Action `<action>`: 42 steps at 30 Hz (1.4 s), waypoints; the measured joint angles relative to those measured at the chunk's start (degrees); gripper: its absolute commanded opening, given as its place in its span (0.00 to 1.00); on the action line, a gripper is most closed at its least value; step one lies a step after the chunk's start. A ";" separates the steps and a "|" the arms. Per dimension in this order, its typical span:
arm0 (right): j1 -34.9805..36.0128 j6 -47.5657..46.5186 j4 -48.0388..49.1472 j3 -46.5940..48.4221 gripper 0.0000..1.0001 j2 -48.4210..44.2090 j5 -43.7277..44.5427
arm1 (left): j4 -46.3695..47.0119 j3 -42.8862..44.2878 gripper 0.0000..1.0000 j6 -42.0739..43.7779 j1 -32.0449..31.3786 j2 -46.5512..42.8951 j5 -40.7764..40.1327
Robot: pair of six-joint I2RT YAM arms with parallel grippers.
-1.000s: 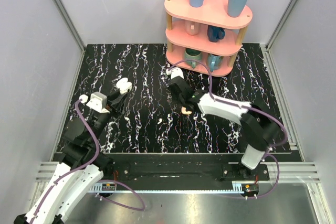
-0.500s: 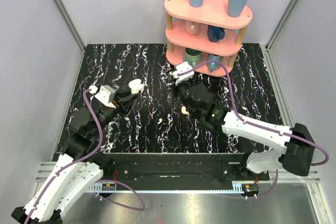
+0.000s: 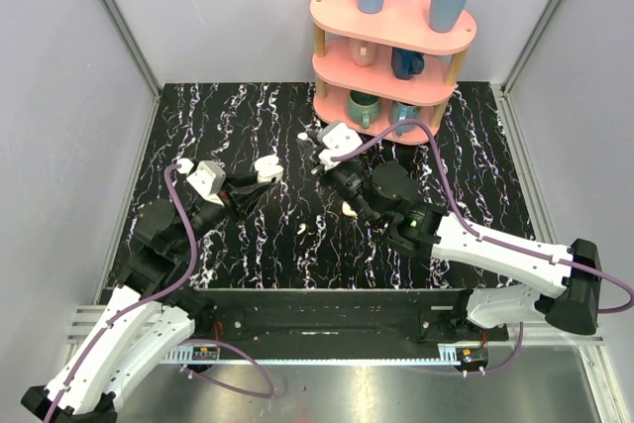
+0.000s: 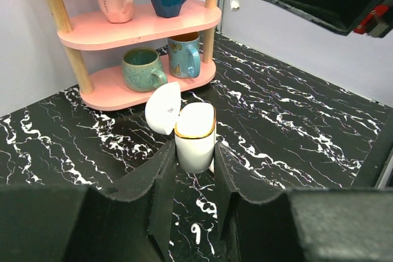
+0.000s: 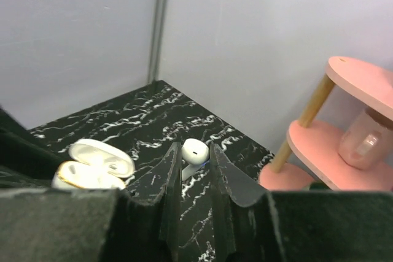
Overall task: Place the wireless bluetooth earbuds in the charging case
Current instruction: Insert the right earbud into the right side groove of the charging case.
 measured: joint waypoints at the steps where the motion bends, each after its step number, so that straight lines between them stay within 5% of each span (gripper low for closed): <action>1: 0.44 -0.24 -0.50 0.72 0.14 0.00 -0.63 | 0.02 0.00 0.00 -0.11 0.00 0.00 0.22; 42: 5.86 -4.13 -5.88 4.61 0.15 5.35 -9.31 | 16.50 -9.55 0.00 0.33 0.00 -7.50 4.09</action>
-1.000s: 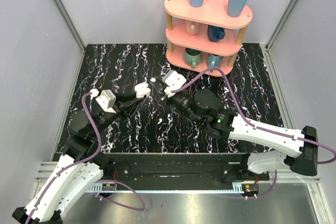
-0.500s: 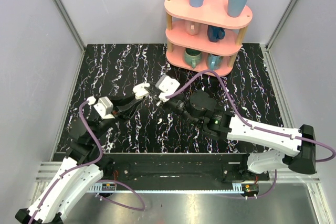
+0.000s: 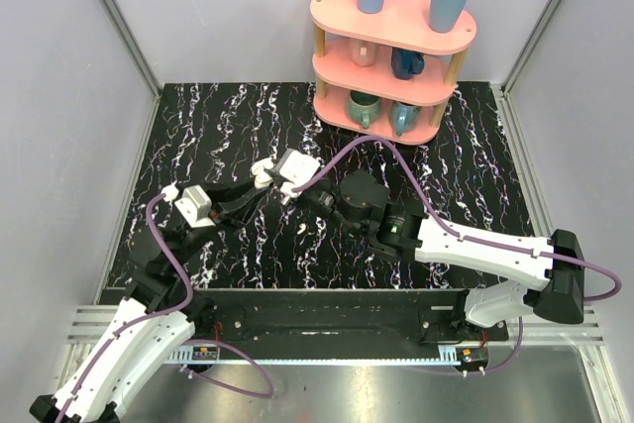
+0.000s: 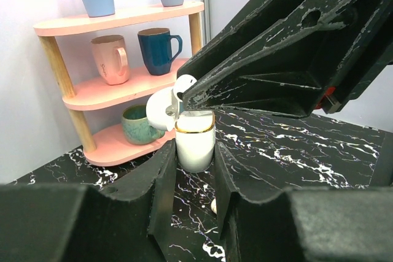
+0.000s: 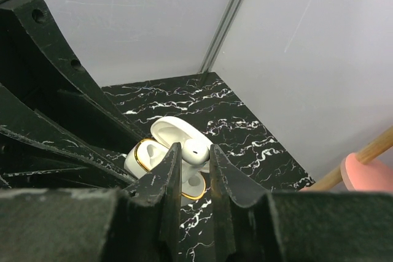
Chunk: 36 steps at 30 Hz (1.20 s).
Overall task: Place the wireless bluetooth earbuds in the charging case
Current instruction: Insert the right earbud into the right side groove of the charging case.
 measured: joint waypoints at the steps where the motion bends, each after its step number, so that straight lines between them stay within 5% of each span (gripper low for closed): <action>1: 0.04 -0.33 0.07 0.00 0.15 0.00 0.04 | 0.04 -0.02 0.00 0.00 0.00 -0.04 0.00; 36: 0.13 -3.43 1.81 -0.42 0.15 -0.81 1.97 | 0.70 -0.04 0.00 -0.44 0.00 -0.66 -0.74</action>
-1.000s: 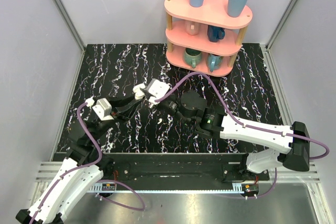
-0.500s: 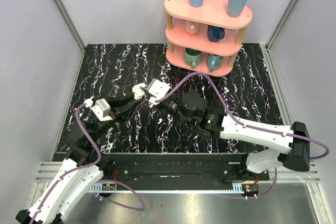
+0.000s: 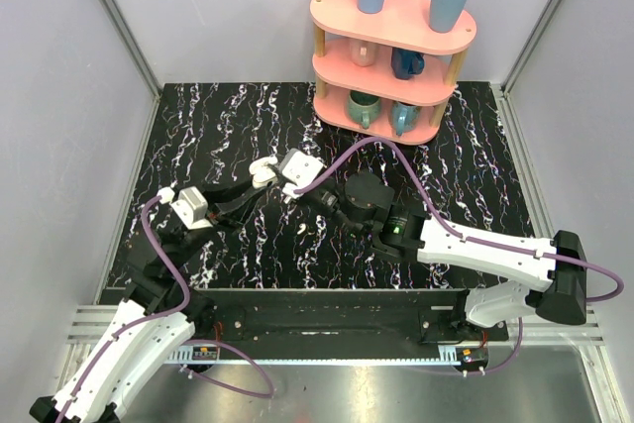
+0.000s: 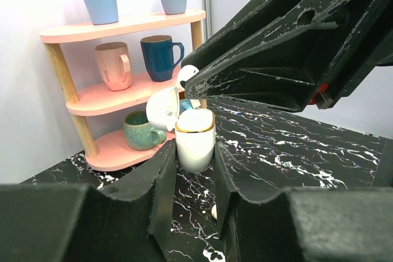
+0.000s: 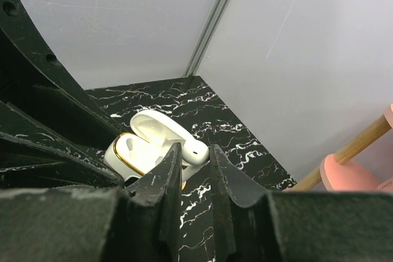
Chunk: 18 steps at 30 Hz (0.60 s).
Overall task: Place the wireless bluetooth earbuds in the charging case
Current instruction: Insert the right earbud into the right side groove of the charging case.
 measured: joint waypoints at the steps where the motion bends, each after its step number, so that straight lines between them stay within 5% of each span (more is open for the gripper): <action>1: 0.00 0.00 -0.20 -0.09 0.15 0.00 0.00 | 0.00 0.00 0.00 0.00 0.00 -0.11 -0.04; 18: 0.00 0.74 2.93 -1.66 0.15 -0.09 0.02 | 0.02 -0.09 0.00 -0.42 0.00 -0.24 -0.22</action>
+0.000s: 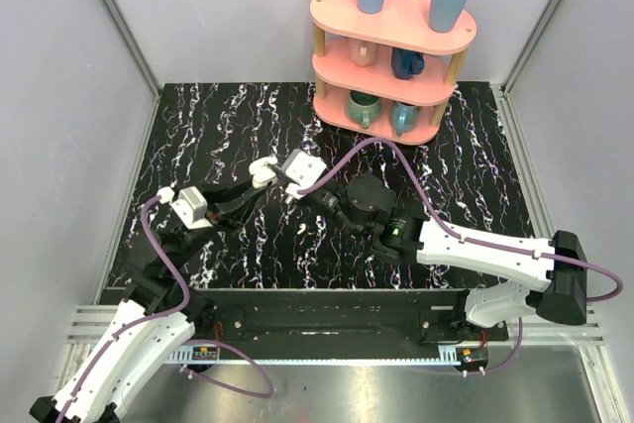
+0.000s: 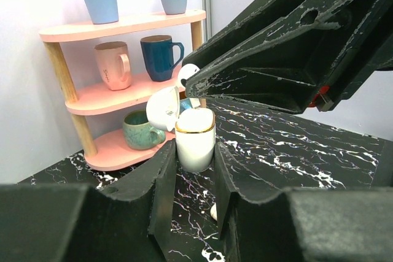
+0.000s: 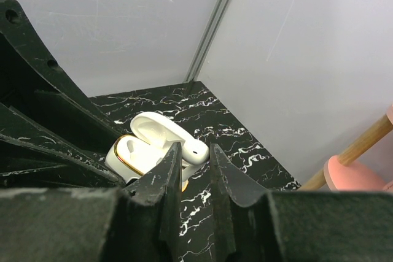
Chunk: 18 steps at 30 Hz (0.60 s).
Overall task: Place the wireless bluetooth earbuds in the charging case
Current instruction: Insert the right earbud into the right side groove of the charging case.
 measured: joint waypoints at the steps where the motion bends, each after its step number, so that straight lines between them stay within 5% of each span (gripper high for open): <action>1: 0.00 0.11 0.09 0.00 0.15 0.00 -0.02 | 0.07 0.00 0.00 0.00 0.00 0.00 0.00; 18: 0.02 1.86 1.16 -0.94 0.15 -0.02 -0.07 | 0.39 -0.90 0.00 -0.02 0.00 -0.59 -0.66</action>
